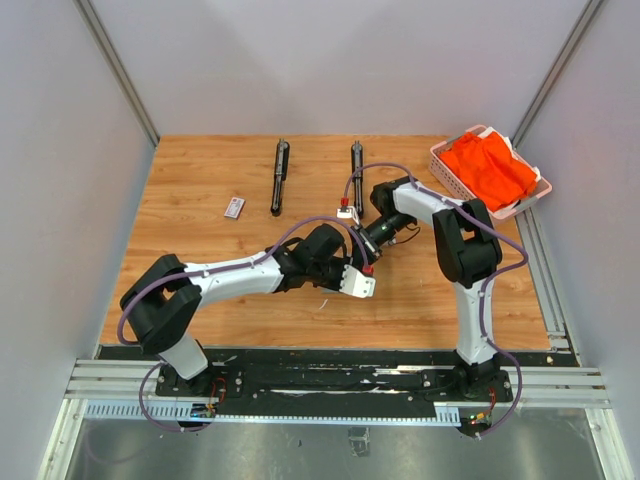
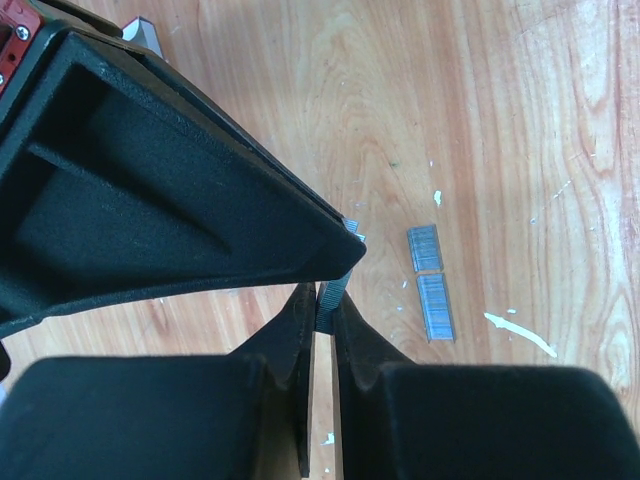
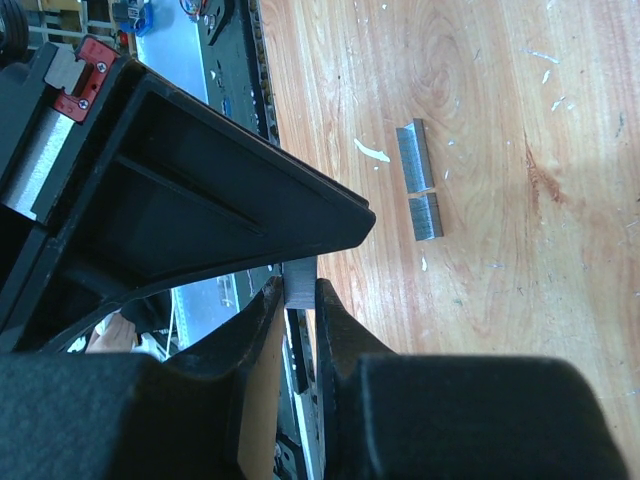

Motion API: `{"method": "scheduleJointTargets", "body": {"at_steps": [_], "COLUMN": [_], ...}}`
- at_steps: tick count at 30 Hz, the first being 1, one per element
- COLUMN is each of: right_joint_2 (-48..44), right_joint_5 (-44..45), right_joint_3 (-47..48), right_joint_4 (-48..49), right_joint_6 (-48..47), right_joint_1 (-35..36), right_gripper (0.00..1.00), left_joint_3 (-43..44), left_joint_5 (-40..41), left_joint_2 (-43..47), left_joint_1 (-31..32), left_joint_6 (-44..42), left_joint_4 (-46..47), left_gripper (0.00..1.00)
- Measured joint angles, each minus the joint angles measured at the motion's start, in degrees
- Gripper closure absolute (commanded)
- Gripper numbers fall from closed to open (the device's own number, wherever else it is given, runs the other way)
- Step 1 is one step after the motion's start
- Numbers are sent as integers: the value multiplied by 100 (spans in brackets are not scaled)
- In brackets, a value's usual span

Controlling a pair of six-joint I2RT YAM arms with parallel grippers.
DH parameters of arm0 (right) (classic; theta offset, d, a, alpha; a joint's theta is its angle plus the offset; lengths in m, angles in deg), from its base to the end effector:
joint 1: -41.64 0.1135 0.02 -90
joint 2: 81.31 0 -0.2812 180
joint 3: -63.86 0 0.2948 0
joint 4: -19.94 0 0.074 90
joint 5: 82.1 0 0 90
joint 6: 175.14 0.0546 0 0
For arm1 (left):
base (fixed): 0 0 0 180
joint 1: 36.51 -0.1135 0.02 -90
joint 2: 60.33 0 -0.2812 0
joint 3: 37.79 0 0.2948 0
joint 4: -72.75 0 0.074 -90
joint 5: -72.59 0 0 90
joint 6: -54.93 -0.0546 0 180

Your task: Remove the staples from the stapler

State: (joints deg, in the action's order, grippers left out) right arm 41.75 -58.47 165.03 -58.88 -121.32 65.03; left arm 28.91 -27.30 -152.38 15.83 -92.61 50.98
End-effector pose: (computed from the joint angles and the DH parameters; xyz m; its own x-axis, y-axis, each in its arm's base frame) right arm 0.3740 0.2163 0.1450 -0.7262 -0.5719 -0.3814 -0.5347 0.1212 0.8363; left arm 0.2268 -0.3093 0.1747 0.4780 0.7411 -0.4714 0.8347 -0.2161 0.5066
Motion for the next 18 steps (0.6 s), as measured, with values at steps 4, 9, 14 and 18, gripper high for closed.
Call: {"method": "scheduleJointTargets", "body": {"at_steps": [4, 9, 14, 18], "right_joint_2": [44, 50, 50, 50], "right_joint_5": [-2, 7, 39, 48], "right_joint_3": [0, 0, 2, 4], "right_joint_4": [-13, -33, -31, -20], "right_joint_6": [-7, -9, -9, -4], "right_joint_1": [9, 20, 20, 24], "right_gripper": [85, 81, 76, 74], "left_joint_3": [13, 35, 136, 225], "left_joint_5": [2, 26, 33, 20], "left_joint_2": [-28, -35, -103, -160], "left_joint_1": [9, 31, 33, 42], "left_joint_6": [13, 28, 90, 155], "left_joint_4": [-31, -81, -181, -214], "left_gripper": [96, 98, 100, 100]}}
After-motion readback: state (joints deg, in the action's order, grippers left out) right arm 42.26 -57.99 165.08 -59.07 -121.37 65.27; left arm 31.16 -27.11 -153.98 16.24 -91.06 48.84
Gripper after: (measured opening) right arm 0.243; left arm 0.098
